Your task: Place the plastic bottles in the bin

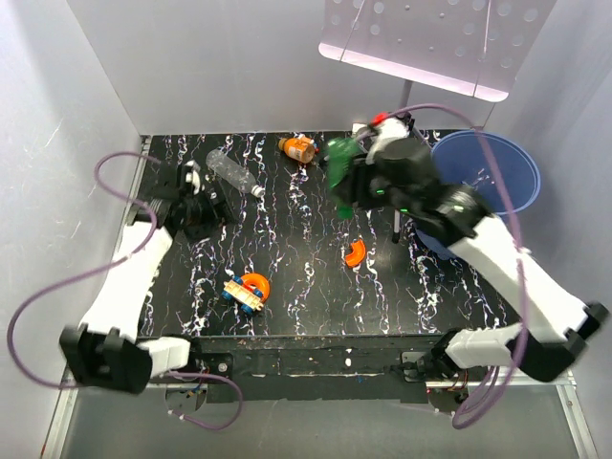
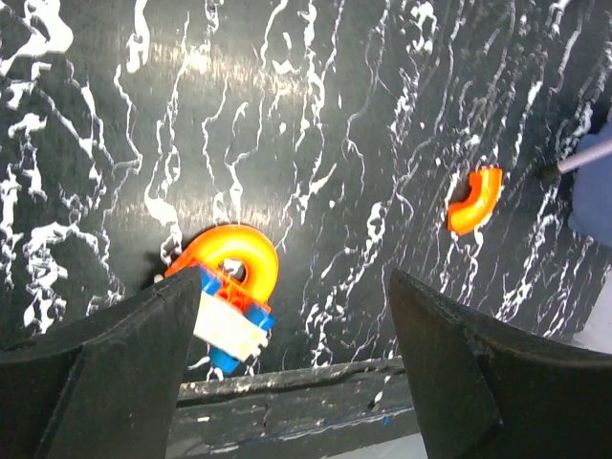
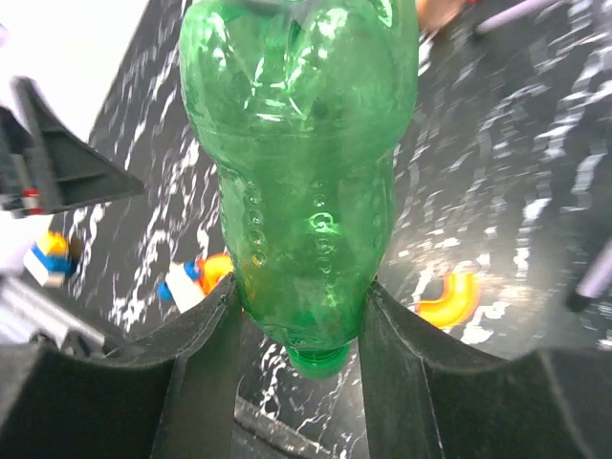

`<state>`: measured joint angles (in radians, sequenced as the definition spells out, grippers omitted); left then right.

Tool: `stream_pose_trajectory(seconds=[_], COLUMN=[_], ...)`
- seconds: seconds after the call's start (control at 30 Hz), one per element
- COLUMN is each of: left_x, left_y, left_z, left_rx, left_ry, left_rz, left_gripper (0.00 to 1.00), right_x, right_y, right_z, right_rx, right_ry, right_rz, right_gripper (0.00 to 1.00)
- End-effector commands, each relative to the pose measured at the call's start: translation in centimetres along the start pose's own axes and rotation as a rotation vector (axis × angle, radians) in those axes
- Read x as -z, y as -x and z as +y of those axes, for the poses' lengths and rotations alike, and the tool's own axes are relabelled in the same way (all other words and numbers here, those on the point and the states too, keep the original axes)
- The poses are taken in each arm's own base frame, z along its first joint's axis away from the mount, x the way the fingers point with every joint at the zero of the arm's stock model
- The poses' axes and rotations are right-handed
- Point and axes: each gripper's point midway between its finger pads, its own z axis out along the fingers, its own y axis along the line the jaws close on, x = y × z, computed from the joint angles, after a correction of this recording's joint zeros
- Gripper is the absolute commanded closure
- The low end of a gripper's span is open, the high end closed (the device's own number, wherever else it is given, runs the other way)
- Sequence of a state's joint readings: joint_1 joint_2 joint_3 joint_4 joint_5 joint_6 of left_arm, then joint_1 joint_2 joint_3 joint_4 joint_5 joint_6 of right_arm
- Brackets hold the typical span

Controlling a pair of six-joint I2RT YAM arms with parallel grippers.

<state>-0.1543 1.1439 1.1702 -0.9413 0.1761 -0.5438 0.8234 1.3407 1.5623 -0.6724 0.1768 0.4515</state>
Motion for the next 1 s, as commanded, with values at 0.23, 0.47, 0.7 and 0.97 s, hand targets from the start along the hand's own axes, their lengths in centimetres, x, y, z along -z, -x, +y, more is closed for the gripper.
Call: stream_pose_trajectory(seconds=[0.23, 0.47, 0.7, 0.97], left_x=[-10.2, -16.4, -19.6, -22.1], left_y=[12.6, 15.9, 17.7, 18.2], left_z=[-1.2, -0.3, -0.5, -0.2], left_rx=[0.132, 0.175, 0.187, 0.21], left_ry=[0.072, 0.101, 0.091, 0.068], left_rz=[-0.053, -0.01, -0.009, 0.002], left_gripper=[0.15, 0.13, 0.04, 0.02], right_x=[15.3, 19.1, 18.2, 15.5], right_y=[2.7, 2.9, 6.1, 9.2], right_z=[-11.0, -15.8, -19.7, -25.7], right_rx=[-0.068, -0.094, -0.144, -0.307], right_ry=[-0.4, -0.567, -0.619, -0.643], right_rz=[-0.256, -0.337, -0.36, -0.436], right_gripper=[0.91, 0.95, 0.98, 0.99])
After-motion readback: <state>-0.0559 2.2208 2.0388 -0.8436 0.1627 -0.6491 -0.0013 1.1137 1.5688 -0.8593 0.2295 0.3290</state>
